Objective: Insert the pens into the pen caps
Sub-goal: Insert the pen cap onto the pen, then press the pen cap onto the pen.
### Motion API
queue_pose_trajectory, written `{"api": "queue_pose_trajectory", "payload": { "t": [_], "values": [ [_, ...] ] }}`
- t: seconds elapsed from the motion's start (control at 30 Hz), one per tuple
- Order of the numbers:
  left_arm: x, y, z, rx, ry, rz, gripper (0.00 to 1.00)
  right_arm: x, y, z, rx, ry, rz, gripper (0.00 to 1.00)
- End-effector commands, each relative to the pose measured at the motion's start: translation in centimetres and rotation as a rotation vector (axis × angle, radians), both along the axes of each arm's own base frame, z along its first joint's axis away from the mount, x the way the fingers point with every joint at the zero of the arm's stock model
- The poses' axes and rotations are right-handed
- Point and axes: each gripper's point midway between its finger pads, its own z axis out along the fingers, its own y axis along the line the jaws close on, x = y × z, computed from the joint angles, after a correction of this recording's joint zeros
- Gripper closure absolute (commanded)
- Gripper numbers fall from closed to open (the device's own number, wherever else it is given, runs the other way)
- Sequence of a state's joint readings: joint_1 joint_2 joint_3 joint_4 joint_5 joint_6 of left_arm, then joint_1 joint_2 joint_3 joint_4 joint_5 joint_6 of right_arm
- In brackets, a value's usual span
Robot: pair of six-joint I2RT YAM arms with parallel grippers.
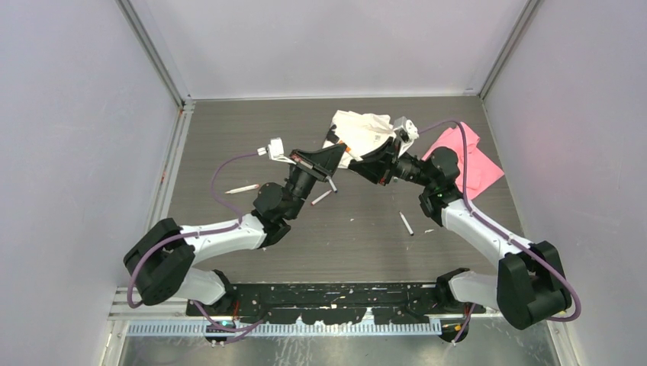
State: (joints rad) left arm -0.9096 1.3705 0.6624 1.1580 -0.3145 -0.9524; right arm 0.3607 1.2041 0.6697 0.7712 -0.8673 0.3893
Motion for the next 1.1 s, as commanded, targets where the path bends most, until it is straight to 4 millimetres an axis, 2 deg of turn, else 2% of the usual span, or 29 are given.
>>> {"api": "queue_pose_trajectory", "payload": {
  "t": [0.0, 0.17, 0.63, 0.83, 0.93, 1.07],
  "values": [
    [-2.3, -1.9, -1.4, 0.116, -0.032, -0.093, 0.9, 0.3, -0.4, 2.2, 0.043, -0.101, -0.046, 0.99],
    [-2.6, -1.4, -0.4, 0.113, -0.062, -0.077, 0.82, -0.3, -0.2, 2.3, 0.064, -0.085, -0.008, 0.99],
    [-3.7, 0.8, 0.9, 0.118, -0.109, -0.045, 0.47, -1.5, -0.1, 2.8, 0.097, -0.036, 0.047, 0.99],
    [-4.9, 3.8, 0.0, 0.211, -0.162, -0.045, 0.2, -2.6, -0.1, 3.0, 0.087, 0.003, 0.122, 0.99],
    [-5.5, 4.9, 1.1, 0.247, -0.207, -0.097, 0.13, -2.9, -0.2, 2.8, 0.079, 0.023, 0.141, 0.99],
    [-5.9, 4.9, 3.2, 0.293, -0.258, -0.169, 0.06, -3.3, -0.1, 2.5, 0.07, 0.039, 0.163, 0.99]
  ]
}}
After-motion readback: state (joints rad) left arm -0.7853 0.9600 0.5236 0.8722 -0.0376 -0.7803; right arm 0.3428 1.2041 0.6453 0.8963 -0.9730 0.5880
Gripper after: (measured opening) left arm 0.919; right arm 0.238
